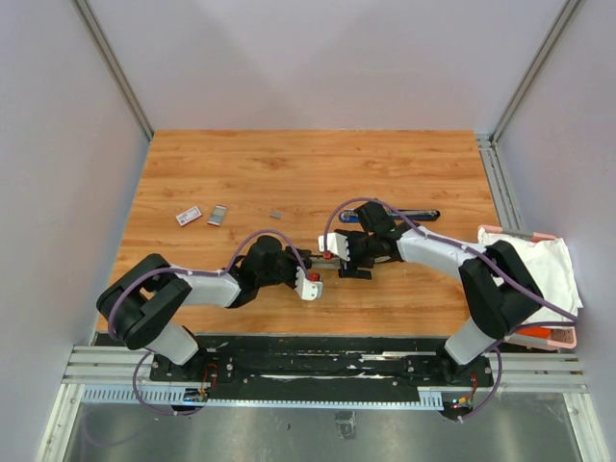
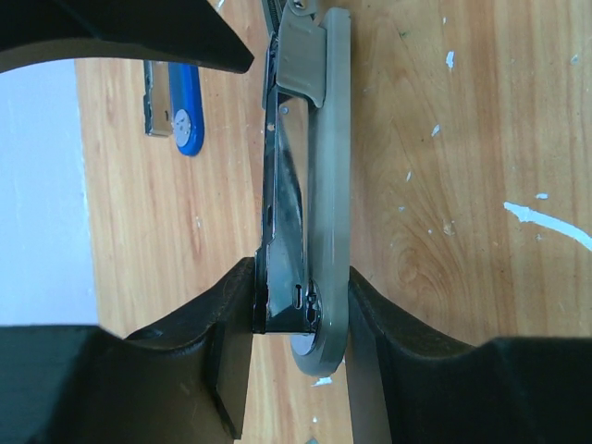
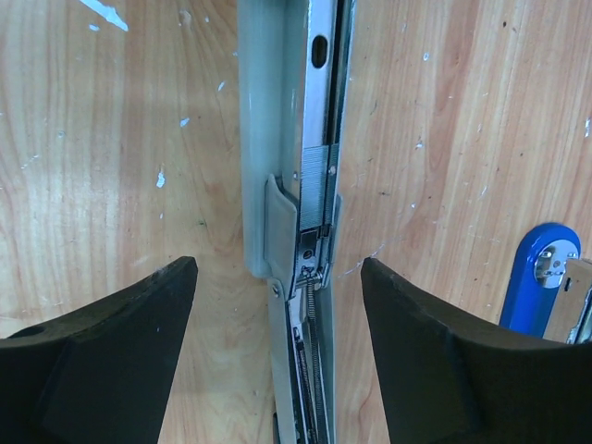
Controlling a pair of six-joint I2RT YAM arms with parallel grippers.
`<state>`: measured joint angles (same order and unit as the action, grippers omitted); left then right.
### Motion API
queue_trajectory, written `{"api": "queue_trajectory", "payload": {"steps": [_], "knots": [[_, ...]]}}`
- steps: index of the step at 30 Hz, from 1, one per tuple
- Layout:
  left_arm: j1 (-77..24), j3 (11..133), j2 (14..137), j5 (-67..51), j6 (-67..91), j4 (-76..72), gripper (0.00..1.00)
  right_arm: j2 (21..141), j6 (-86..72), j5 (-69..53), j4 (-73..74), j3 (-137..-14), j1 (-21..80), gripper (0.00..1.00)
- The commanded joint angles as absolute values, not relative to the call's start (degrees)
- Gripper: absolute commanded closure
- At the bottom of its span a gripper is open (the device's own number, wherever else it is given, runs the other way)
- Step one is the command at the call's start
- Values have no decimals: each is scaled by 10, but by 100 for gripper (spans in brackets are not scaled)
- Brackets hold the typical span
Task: Unload the staples from the stapler
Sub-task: Unload the staple at the center of the board.
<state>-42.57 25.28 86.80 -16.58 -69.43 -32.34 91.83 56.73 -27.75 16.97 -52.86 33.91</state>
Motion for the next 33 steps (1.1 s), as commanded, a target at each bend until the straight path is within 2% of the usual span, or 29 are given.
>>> {"api": "queue_trajectory", "payload": {"steps": [1,13,20,33], "knots": [[-431,276,847,-177,-640,-301,70,902,552,-250,84,-497,356,26],[-431,286,838,-193,-607,-267,70,914,563,-181,-10,-462,395,25],[-431,294,837,-188,-587,-254,70,916,571,-147,-35,-442,408,37],[-430,334,839,-185,-538,-190,70,916,571,-129,-76,-416,422,42]]}}
